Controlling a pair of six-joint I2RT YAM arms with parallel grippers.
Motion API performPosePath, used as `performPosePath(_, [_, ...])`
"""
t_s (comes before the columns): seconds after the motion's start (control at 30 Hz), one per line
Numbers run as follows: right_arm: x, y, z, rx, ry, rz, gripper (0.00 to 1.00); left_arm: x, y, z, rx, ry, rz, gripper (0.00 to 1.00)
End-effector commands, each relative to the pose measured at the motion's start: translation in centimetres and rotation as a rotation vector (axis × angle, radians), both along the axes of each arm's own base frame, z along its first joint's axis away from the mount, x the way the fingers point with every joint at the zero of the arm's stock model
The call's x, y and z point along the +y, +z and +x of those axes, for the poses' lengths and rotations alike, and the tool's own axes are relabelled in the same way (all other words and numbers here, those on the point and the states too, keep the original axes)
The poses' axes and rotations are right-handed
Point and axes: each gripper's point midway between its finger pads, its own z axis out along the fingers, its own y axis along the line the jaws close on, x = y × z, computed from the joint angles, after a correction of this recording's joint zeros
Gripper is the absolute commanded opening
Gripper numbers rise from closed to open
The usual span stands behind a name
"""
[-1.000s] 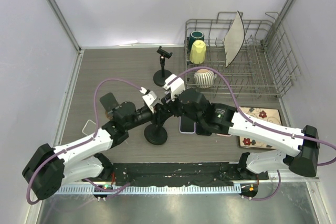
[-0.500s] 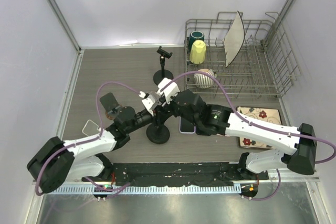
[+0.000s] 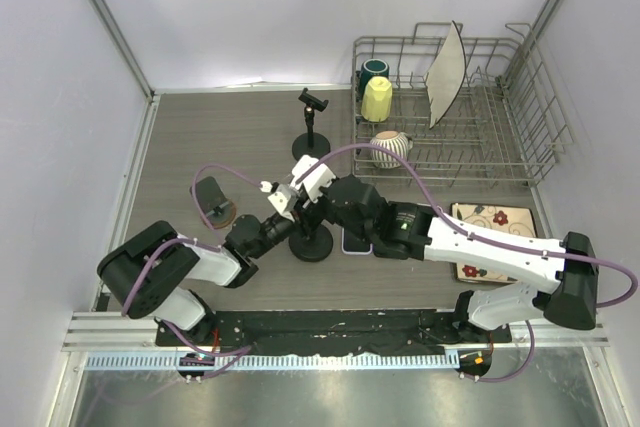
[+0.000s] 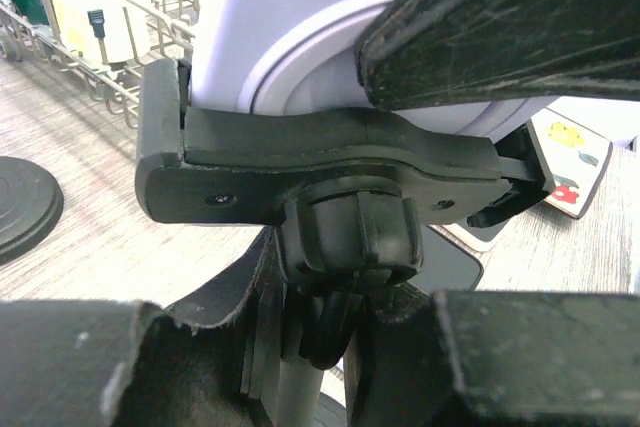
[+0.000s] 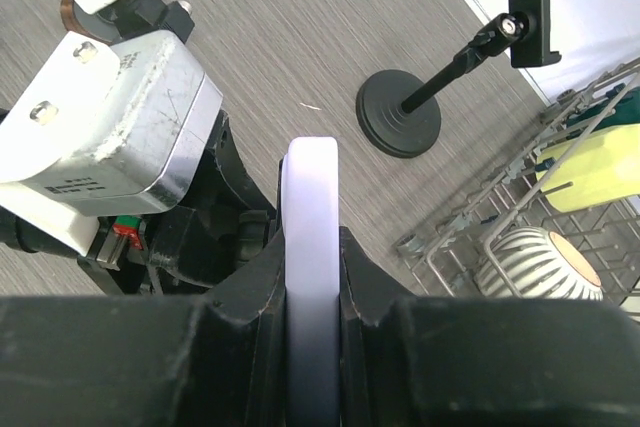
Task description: Remove the phone from the phone stand
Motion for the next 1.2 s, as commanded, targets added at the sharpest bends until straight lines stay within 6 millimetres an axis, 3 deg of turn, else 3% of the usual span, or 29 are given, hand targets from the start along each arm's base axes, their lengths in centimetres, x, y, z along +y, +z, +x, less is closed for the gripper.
performPosePath(0.0, [1.9,0.5,-3.1,0.063,0.053,0.080,0.01,4.4,1.7,3.3,-0.002,0.281,-0.151,0.00])
performPosePath(0.13, [1.4,-2.1,-4.1,0.080,0.007,-0.009,0.01,5.1,2.1,3.5,0.012,0.321,-0.185,0.00])
performPosePath(0.23, [0.6,-3.7,-3.7,0.081,-0.051,-0.047,0.01,4.8,2.9,3.2,0.019,0.305,-0.221,0.00])
performPosePath(0.5, [-1.7,-8.1,-4.7,0.145,-0.084,-0.146,0.01,6.6,3.4,3.4,0.083,0.380,-0.320,0.00])
performPosePath(0.77, [-4.5,-8.6,-5.2,0.124,-0.063,-0.240,0.01,8.1,2.5,4.2,0.137,0.389,-0.350,0.00])
performPosePath(1.17, [-5.8,-5.8,-5.2,0.076,-0.011,-0.355,0.01,8.9,1.7,4.7,0.178,0.369,-0.323,0.00])
